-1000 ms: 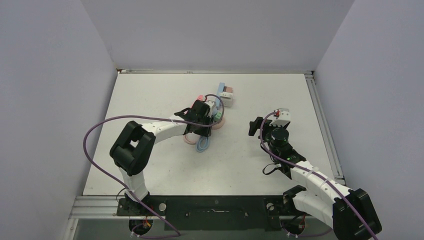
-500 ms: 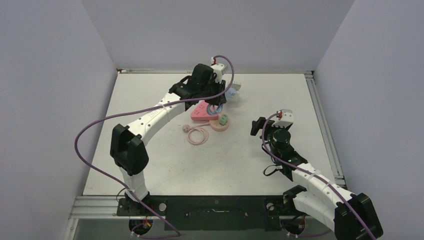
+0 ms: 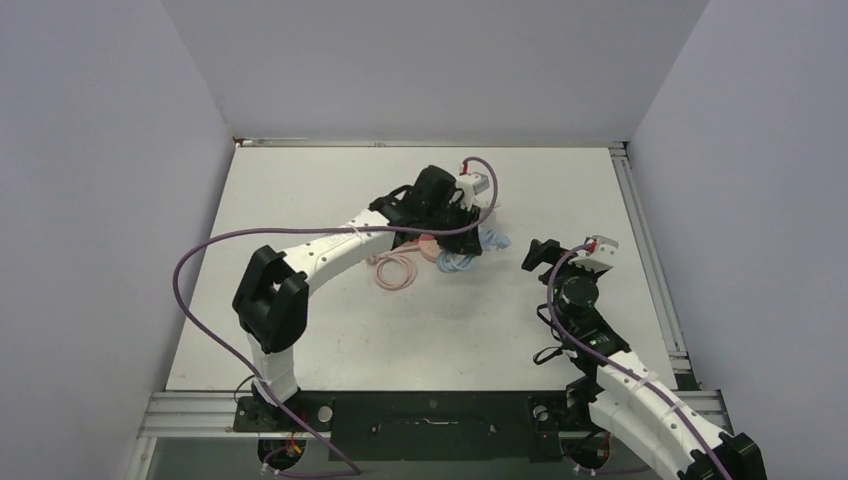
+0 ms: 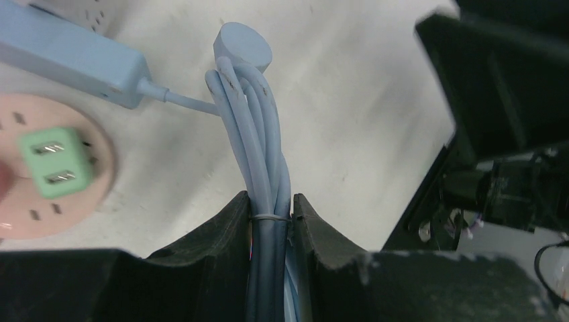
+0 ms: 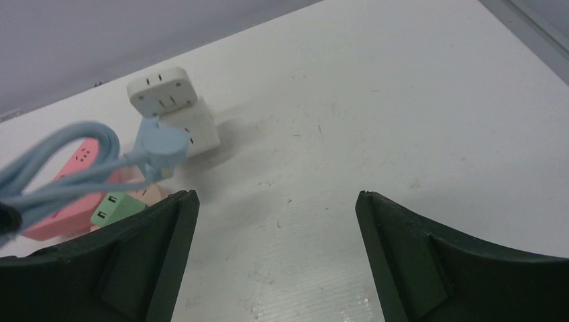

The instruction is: Pull the plug off the socket

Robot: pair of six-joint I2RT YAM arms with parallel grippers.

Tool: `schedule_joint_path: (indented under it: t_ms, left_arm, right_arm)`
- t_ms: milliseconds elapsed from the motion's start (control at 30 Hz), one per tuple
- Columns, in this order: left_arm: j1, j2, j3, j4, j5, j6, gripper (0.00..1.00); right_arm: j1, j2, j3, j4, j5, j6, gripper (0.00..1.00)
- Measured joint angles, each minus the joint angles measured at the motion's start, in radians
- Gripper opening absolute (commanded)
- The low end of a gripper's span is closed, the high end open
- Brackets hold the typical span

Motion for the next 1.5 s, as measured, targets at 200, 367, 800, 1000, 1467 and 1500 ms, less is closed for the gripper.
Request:
schedule_joint_path:
  t_ms: [200,367,800,1000,1467,1500]
  left_arm:
    - [-0.074,-0.071,-0.233,0.023,0.072,0.024,0.0]
    - [-0.07,-0.231,-0.401,-0.06,0.079,0.113,0.0]
    - [0.342,-0.659,-0.757,-0.187,-0.063,0.16,0.09]
    - [0.37,-0.658,-0.758,-0.174,-0.072,0.161,0.76]
    - [0.383,-0.495,-0.593,0.063,-0.07,0.077,0.85]
    - [0.389,-0.462,-0.592,0.074,-0.064,0.071,0.85]
  right_arm:
    - [0.0,-0.09,-0.029,-0.015,0.068,0.018,0.9]
    - [0.0,-0.072,-0.029,-0.011,0.063,0.014,0.9]
    - [0.018,0.133,-0.007,0.09,-0.296,-0.077,0.9]
    - [0.108,0.203,0.072,0.091,-0.389,-0.112,0.9]
    - [0.595,0.443,0.254,0.068,-0.039,-0.172,0.95]
    - [0.631,0.468,0.262,0.067,-0.008,-0.18,0.95]
